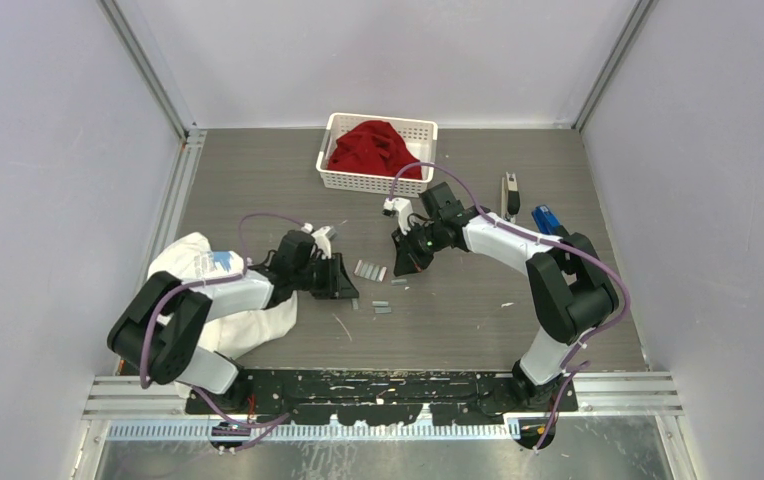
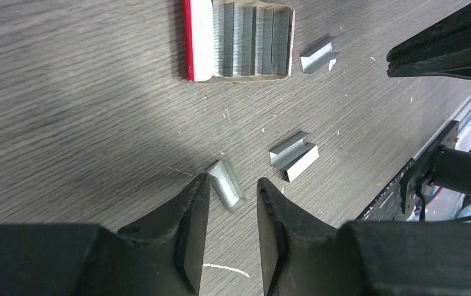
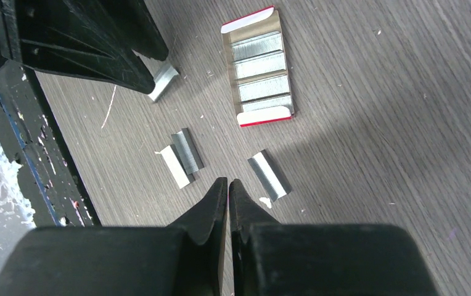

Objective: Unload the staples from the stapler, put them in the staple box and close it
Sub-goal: Place the staple at the center of the board, then adjust the staple box at the center of the board.

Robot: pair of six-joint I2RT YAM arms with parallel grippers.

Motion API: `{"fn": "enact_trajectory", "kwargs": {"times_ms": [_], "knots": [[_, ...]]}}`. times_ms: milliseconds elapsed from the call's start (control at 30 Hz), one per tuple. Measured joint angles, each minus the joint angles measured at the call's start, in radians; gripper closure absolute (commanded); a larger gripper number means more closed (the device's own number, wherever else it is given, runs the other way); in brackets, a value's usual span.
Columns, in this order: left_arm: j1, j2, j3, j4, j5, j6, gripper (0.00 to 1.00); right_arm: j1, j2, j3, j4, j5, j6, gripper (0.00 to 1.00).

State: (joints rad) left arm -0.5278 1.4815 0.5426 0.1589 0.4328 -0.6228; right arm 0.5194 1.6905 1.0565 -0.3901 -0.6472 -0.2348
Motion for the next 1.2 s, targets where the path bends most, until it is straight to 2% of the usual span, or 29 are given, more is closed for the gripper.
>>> {"fn": "enact_trajectory", "kwargs": {"times_ms": [200,300,433,567,800,1200], "knots": [[0.000,-0.072,0.014,-0.076,-0.082,0.032,0.64,0.000,0.000,0.000,0.000,-0.002,-0.003,0.89],[0.006,-0.080,0.048,-0.108,-0.133,0.056,0.71,0.000,0.000,0.000,0.000,-0.002,-0.005,0.89],[0.031,-0.035,0.121,-0.130,-0.190,0.082,0.85,0.000,0.000,0.000,0.000,-0.002,-0.007,0.89],[0.042,0.063,0.220,-0.158,-0.236,0.112,0.90,0.000,0.000,0.000,-0.001,-0.002,-0.007,0.89],[0.043,0.210,0.317,-0.202,-0.225,0.140,0.92,0.000,0.000,0.001,-0.001,-0.002,-0.011,0.89],[0.002,0.259,0.359,-0.202,-0.175,0.140,0.92,-0.007,-0.014,0.008,-0.009,-0.002,-0.022,0.89]]}}
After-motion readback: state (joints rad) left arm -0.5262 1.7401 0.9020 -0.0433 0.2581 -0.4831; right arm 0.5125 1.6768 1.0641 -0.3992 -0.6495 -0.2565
